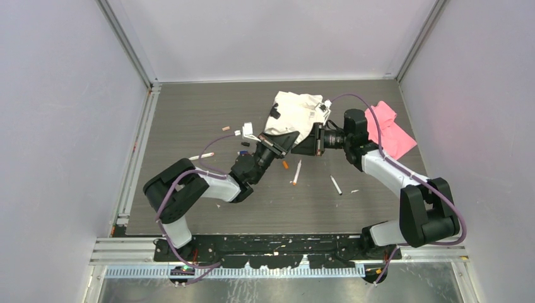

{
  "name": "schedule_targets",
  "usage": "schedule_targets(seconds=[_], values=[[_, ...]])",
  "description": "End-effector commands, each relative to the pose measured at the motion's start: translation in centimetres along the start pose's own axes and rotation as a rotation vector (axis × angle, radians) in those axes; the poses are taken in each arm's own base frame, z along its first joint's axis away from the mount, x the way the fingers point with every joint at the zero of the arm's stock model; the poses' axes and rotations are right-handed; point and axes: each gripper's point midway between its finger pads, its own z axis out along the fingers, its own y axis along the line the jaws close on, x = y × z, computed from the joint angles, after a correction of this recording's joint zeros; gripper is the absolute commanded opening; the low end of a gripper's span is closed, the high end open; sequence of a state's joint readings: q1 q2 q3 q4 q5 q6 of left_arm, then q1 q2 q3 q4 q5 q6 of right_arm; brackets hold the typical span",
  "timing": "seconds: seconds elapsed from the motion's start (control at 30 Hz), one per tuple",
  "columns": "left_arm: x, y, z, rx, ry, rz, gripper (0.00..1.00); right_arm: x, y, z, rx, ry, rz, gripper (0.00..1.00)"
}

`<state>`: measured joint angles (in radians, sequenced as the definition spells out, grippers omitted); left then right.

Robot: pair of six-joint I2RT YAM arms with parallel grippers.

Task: Insert the pens into the pen caps
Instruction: Pick up the pen from the center of the board.

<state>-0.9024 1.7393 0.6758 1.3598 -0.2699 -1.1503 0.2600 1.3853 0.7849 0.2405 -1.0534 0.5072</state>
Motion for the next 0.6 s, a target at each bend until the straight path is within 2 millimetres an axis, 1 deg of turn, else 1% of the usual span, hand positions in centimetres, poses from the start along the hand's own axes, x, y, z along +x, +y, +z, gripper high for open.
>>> schedule_targets(seconds=[0.0,0.1,0.17,0.2,0.23,0.27,0.3,0.33,0.37,0.43,0.47,0.5,0.57], values=[[-0.9,-2.0,0.3,0.066,-0.046,-0.01,0.01,-1.5,1.4,0.0,-0.022,-0.042,-0.054,0.2],[-0.9,-2.1,0.3,0.069,-0.045,-0.008,0.01,-1.4,1.6,0.0,-0.036,-0.033,-0.06,0.04],[-1.1,-2.3,0.2,0.071,-0.048,0.0,0.02,-1.1,1.9,-0.1,-0.053,-0.012,-0.073,0.01],[-1.2,-2.4,0.0,0.073,-0.051,0.006,0.08,-0.7,1.8,-0.2,-0.055,0.015,-0.097,0.01],[-1.5,-2.5,-0.2,0.073,-0.056,0.024,0.15,-0.5,1.6,-0.3,-0.046,0.036,-0.11,0.01],[-1.9,-2.8,-0.6,0.078,-0.063,0.044,0.26,-0.2,1.4,-0.4,-0.037,0.057,-0.116,0.01],[-2.0,-2.5,-1.1,0.07,-0.062,0.073,0.37,-0.1,1.4,-0.5,-0.032,0.07,-0.122,0.01],[-2.6,-2.7,-1.8,0.07,-0.072,0.098,0.46,0.0,1.2,-0.6,-0.026,0.079,-0.125,0.01],[-3.1,-2.5,-2.6,0.061,-0.077,0.125,0.54,0.3,1.0,-0.7,-0.021,0.09,-0.121,0.01],[-4.2,-2.0,-4.4,0.038,-0.078,0.171,0.63,0.5,0.8,-0.8,-0.014,0.107,-0.138,0.01],[-4.8,-1.2,-5.5,0.011,-0.068,0.201,0.65,0.7,0.6,-0.8,-0.01,0.12,-0.145,0.01],[-5.2,-1.3,-6.1,0.003,-0.051,0.225,0.68,0.8,0.5,-0.9,-0.003,0.131,-0.156,0.01],[-5.7,-0.1,-7.8,-0.052,0.024,0.308,0.7,1.3,0.0,-1.2,0.021,0.168,-0.167,0.01]])
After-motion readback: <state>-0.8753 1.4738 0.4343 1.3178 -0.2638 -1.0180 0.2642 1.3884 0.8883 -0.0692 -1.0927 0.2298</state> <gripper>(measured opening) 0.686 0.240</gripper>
